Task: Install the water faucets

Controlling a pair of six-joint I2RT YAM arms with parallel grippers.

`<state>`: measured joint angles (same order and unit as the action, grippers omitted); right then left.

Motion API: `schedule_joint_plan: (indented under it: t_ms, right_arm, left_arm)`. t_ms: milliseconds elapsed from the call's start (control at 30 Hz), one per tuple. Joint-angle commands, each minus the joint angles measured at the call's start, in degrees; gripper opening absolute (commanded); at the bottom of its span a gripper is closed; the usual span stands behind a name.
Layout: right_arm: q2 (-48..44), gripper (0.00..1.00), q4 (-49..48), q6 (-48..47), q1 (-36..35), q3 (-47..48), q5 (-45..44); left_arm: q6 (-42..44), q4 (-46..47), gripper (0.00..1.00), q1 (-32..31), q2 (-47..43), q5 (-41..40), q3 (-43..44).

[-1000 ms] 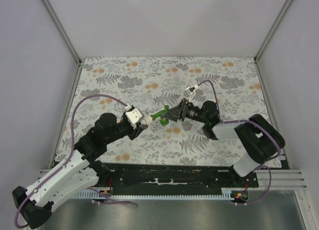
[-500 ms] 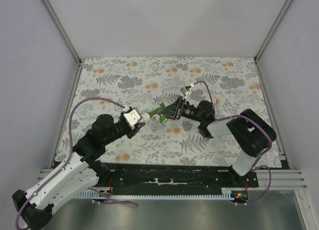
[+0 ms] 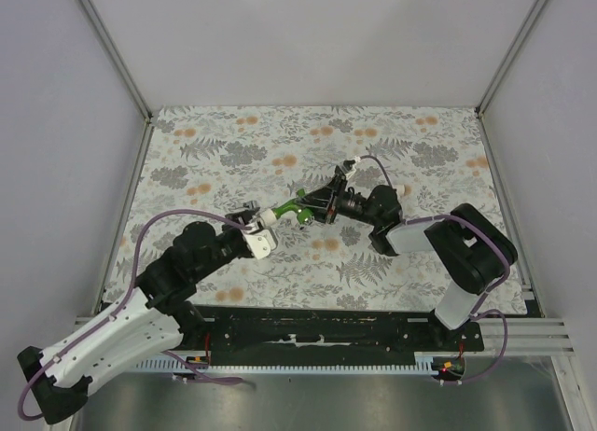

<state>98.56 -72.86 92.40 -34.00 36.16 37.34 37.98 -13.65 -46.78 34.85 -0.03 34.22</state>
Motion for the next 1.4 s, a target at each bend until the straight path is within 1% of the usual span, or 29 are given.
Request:
schedule_joint_plan:
  t_ms: [0,67,167,200,233,300,400,467,500,600,667,767,900,1000,1100,1233,1367]
  right_arm:
    - [-1.9,0.03,-7.0,1.3,-1.8,2.9,1.8]
    - [-3.1,0.03,-4.3,-1.2,-1.8,3.2,1.4]
    - [-5.3,0.03,1.2,-6.3,-1.3,3.6,0.0]
    - [-6.4,0.03,3.0,-8.2,-1.2,3.5,-0.9]
    - [-7.1,0.03,4.6,-10.3,-1.0,3.4,-2.2]
    - [-9.2,0.03,8.0,-15.1,-0.7,3.4,-4.0]
    - [-11.5,0.03,12.6,-21.6,-0.5,3.0,-7.1]
    - [-12.5,0.03,13.5,-24.7,-0.5,2.7,-8.8]
    - [-12.6,0.03,13.4,-25.4,-0.5,2.4,-9.2]
    - [-12.0,0.03,8.7,-25.1,-0.5,0.8,-11.5]
    - [-10.9,0.03,5.0,-24.3,-0.6,0.1,-12.2]
    - [-9.5,0.02,1.0,-23.1,-0.6,-0.7,-13.0]
    - [-9.8,0.02,0.1,-23.8,-0.6,-1.8,-13.3]
    - [-10.8,0.02,0.3,-25.0,-0.7,-2.7,-14.0]
    - [-11.4,0.03,0.9,-25.5,-0.7,-2.9,-14.2]
    - [-11.6,0.02,0.4,-26.0,-1.1,-3.6,-15.0]
    - [-11.6,0.03,-0.8,-26.1,-1.3,-3.9,-15.4]
  left_arm:
    - [-2.0,4.7,0.72,-1.2,0.3,-1.7,2.6]
    - [-7.8,5.1,0.81,-1.1,-0.5,-3.9,3.0]
    - [-18.6,3.7,0.88,-1.1,-1.6,-5.9,4.2]
    - [-23.1,3.6,0.90,-1.2,-2.1,-6.7,4.5]
    - [-29.6,3.5,0.91,-1.1,-2.3,-7.9,4.6]
    - [-41.0,2.5,0.91,-1.1,-2.9,-10.8,5.2]
    - [-58.7,0.3,0.92,-1.0,-4.4,-17.4,6.2]
    - [-70.6,-3.2,0.92,-0.9,-5.0,-24.1,7.0]
    - [-77.7,-5.5,0.93,-0.9,-5.2,-26.8,7.5]
    - [-89.7,-6.0,0.92,-0.8,-7.0,-29.9,6.6]
    - [-100.1,-6.5,0.89,-0.8,-7.5,-32.2,4.8]
    - [-105.6,-4.7,0.85,-0.7,-6.5,-32.4,3.1]
    - [-106.5,-4.6,0.85,-0.5,-2.6,-30.2,3.7]
    - [-108.6,-3.1,0.84,-0.2,-2.4,-31.5,1.9]
    - [-112.0,0.0,0.83,1.3,-2.6,-30.4,-0.6]
    - [-118.6,5.2,0.82,3.6,0.2,-24.8,-3.7]
    - [-124.5,11.3,0.81,4.1,1.8,-23.8,-7.0]
